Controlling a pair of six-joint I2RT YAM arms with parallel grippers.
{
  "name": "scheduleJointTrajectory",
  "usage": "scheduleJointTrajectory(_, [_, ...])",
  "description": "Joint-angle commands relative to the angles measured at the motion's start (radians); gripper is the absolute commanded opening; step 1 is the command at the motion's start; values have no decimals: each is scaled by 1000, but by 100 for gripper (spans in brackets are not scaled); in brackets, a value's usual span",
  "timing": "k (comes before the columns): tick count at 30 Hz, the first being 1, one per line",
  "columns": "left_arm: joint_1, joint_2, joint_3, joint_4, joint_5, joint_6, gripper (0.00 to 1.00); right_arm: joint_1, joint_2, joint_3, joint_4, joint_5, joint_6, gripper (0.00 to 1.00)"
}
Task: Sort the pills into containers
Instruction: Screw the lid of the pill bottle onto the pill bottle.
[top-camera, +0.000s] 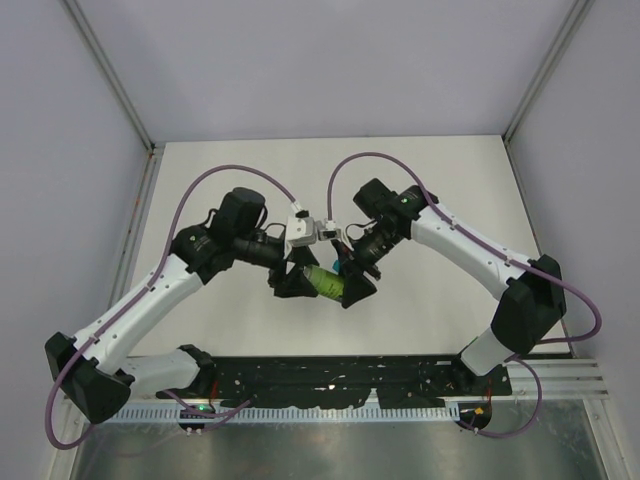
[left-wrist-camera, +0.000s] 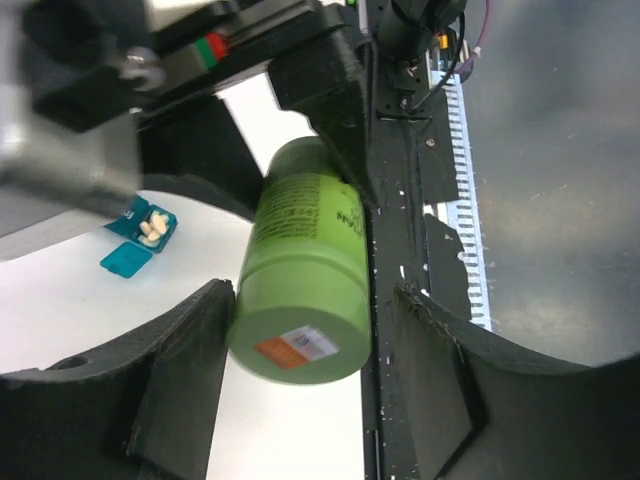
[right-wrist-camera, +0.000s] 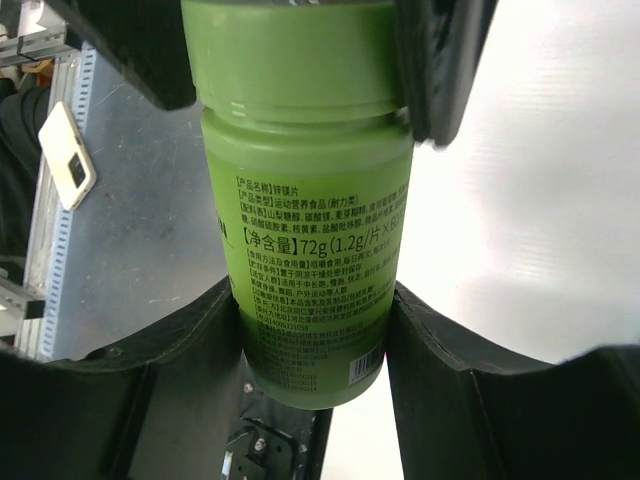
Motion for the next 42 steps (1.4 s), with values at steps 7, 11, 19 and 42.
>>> scheduleJointTrajectory(7, [-16,-22,9,35,-42,-31,100,1,-113,-34,219,-8,97,6])
scheduleJointTrajectory(11, [12,-42,6,51,-62,-63,100,3,-138,-63,246,37,111,6])
scheduleJointTrajectory(19, [108,-45,68,40,-52,-212,100,12,-210,-130,380,180,206,6])
scheduleJointTrajectory(42, [188,142,168,77,-13,-591,89,83,-302,-178,605,568,335,6])
